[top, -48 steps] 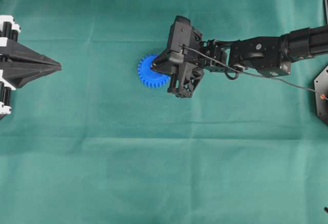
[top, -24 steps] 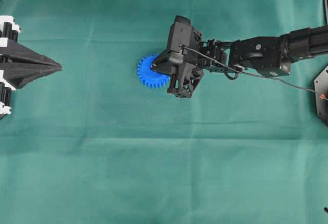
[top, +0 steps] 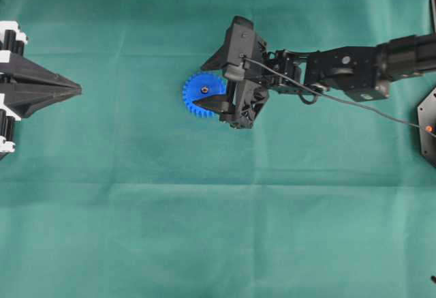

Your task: Insert the shaft placed at a random location into the center hole of the medium gear at another random location.

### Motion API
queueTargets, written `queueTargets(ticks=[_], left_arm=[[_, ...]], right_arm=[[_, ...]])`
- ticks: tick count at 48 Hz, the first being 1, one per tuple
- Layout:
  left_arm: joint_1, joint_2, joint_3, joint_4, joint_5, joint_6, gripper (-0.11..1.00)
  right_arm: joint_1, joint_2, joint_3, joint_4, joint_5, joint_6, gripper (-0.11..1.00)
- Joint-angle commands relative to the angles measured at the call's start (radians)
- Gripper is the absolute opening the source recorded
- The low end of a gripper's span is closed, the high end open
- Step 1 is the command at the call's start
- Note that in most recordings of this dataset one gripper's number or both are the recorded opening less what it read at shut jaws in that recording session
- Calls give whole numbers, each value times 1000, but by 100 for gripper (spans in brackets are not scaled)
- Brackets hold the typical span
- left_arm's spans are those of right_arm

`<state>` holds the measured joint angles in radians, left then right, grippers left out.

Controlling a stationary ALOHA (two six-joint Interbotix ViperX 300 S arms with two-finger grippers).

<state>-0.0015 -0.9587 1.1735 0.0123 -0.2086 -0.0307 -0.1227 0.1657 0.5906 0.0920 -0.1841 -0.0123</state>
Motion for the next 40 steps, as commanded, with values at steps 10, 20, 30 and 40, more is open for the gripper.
queueTargets(ticks=[10, 20, 30, 40], left_arm=[[-2, 6, -25, 2, -5, 0, 0], [-2, 5, -25, 2, -6, 0, 0], [-2, 2, -25, 2, -5, 0, 0], [-2, 2, -25, 2, -5, 0, 0]], right_arm=[[2, -216, -3, -21, 83, -3, 89], [2, -348, 23, -38, 120, -6, 89], [2, -459, 92, -40, 114, -6, 89], [2, -577, 186, -40, 106, -3, 89]])
